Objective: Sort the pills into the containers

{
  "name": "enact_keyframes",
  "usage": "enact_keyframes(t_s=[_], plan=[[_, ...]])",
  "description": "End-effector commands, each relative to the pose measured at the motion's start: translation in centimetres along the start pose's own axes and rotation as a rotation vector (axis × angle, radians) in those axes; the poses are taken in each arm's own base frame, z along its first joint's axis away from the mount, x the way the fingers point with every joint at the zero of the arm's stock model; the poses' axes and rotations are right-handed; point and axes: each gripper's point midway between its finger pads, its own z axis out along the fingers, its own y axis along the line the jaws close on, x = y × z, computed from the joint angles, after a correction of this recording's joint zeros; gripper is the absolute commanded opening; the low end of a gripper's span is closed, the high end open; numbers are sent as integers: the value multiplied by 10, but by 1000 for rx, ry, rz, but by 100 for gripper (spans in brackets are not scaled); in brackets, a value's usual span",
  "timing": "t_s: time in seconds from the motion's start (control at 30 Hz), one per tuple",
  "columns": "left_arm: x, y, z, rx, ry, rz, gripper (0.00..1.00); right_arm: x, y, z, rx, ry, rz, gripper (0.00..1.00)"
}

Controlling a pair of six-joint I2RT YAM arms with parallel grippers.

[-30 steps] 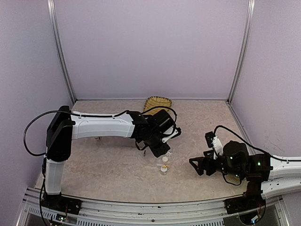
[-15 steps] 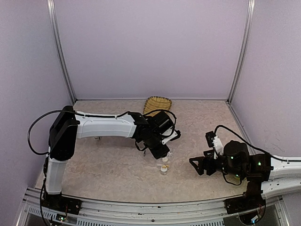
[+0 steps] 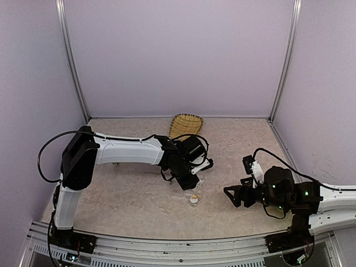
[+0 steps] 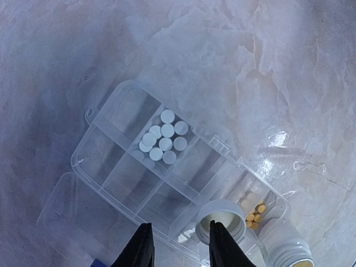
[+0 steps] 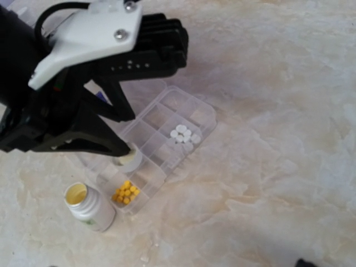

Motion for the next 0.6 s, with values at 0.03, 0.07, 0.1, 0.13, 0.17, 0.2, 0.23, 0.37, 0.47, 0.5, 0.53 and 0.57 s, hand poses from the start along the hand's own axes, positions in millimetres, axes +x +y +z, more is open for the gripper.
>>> enact_keyframes(t_s=[0.03, 0.07, 0.1, 0.13, 0.17, 0.2, 0.23, 0.37, 0.47, 0.5, 0.53, 0.57], plan=[[5, -5, 7, 21, 24, 14, 31, -6, -2, 0, 10, -13, 3, 90], [5, -5, 8, 23, 25, 15, 28, -6, -2, 0, 11, -14, 4, 90], [6, -6, 8, 26, 26, 16, 25, -6, -3, 0, 13, -14, 3, 90], [6, -6, 8, 28, 28, 18, 22, -5, -3, 0, 14, -13, 4, 90], [7, -7, 9, 30, 31, 19, 20, -5, -3, 0, 14, -14, 3, 90], [8, -7, 9, 33, 34, 20, 18, -4, -4, 0, 16, -12, 3, 90], [8, -8, 9, 38, 32, 23, 15, -4, -4, 0, 16, -12, 4, 90], [7, -11, 8, 54, 27, 29, 4, -3, -6, -1, 22, -14, 8, 90], [5, -14, 8, 71, 20, 31, 2, -3, -6, -1, 21, -15, 11, 90], [5, -14, 9, 74, 23, 32, 2, -3, -6, -1, 22, -16, 12, 90], [5, -14, 9, 75, 23, 34, 1, -3, -7, -1, 23, -16, 13, 90], [5, -14, 9, 75, 21, 34, 0, -3, -7, -2, 23, -17, 14, 90]])
